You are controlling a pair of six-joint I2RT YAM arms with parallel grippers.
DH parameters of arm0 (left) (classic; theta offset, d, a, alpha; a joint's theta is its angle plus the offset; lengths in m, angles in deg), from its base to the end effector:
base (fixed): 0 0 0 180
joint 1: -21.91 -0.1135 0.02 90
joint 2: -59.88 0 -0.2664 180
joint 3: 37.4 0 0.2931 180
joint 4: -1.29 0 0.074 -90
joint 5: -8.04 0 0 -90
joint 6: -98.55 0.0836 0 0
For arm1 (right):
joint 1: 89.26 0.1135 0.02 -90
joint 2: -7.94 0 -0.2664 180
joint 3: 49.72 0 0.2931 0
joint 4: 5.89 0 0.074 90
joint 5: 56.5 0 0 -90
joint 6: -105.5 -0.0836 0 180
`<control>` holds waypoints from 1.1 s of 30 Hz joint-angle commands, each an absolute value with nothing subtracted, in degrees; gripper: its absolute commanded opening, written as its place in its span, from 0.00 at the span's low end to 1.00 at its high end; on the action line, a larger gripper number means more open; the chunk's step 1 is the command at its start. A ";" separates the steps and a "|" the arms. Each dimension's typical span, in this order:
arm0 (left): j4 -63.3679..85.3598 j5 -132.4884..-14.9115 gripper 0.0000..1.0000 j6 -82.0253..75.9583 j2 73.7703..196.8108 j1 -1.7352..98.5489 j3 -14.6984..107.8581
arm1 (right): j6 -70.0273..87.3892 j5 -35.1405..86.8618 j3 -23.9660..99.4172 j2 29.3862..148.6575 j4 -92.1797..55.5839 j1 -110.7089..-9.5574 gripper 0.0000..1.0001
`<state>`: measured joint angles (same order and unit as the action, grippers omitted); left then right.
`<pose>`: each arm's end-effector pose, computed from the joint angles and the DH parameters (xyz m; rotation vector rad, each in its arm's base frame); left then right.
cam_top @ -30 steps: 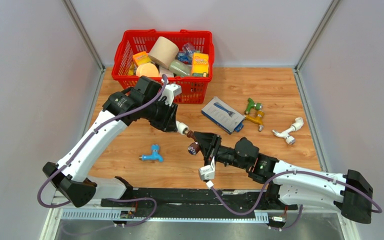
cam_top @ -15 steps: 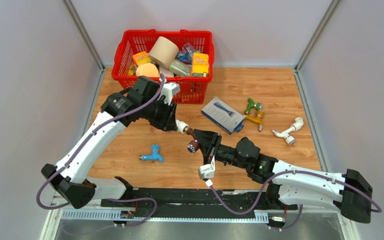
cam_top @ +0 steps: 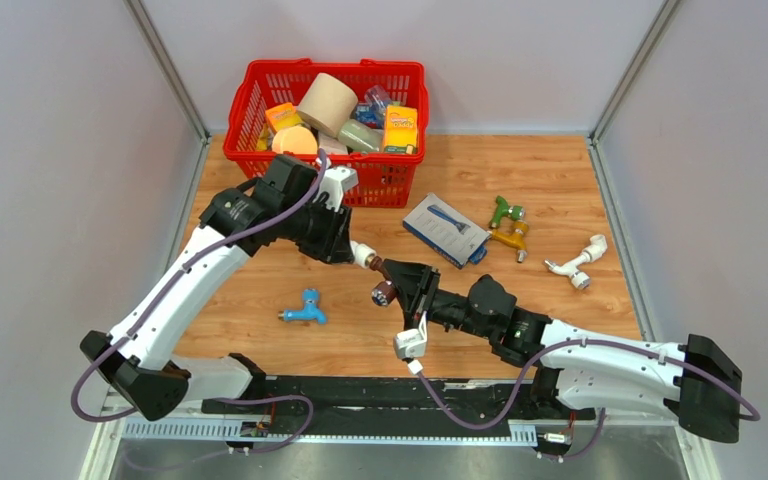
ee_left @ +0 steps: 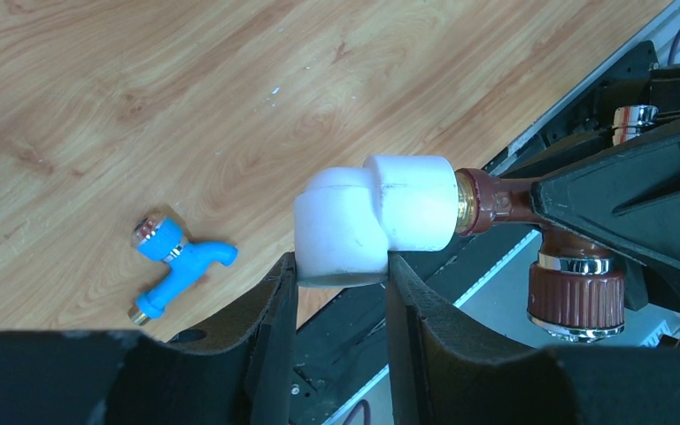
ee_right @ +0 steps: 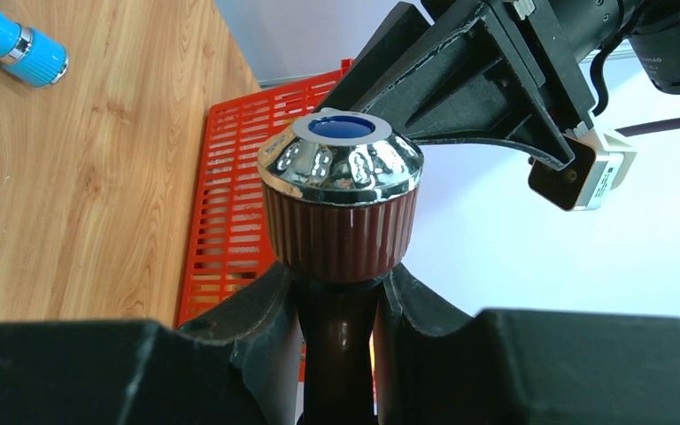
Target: Install the water faucets
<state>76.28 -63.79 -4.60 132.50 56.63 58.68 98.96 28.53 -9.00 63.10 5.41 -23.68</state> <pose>0.2356 -0.1950 0.3643 0.6183 2.4840 -0.7353 0.1210 0.2841 0.2504 -1.5855 0.3698 -0.1696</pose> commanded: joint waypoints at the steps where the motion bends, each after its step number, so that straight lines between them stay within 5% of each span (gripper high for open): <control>1: 73.22 -60.52 0.00 -6.04 129.50 56.80 58.79 | 95.84 29.46 -6.71 63.31 6.64 -23.34 0.00; 33: 63.64 -57.79 0.00 -11.84 123.61 59.61 53.87 | 57.43 27.26 -7.67 65.69 22.37 -27.21 0.00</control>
<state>68.82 -66.21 -9.04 125.49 57.09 54.24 66.87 28.46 -8.50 64.91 17.17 -26.50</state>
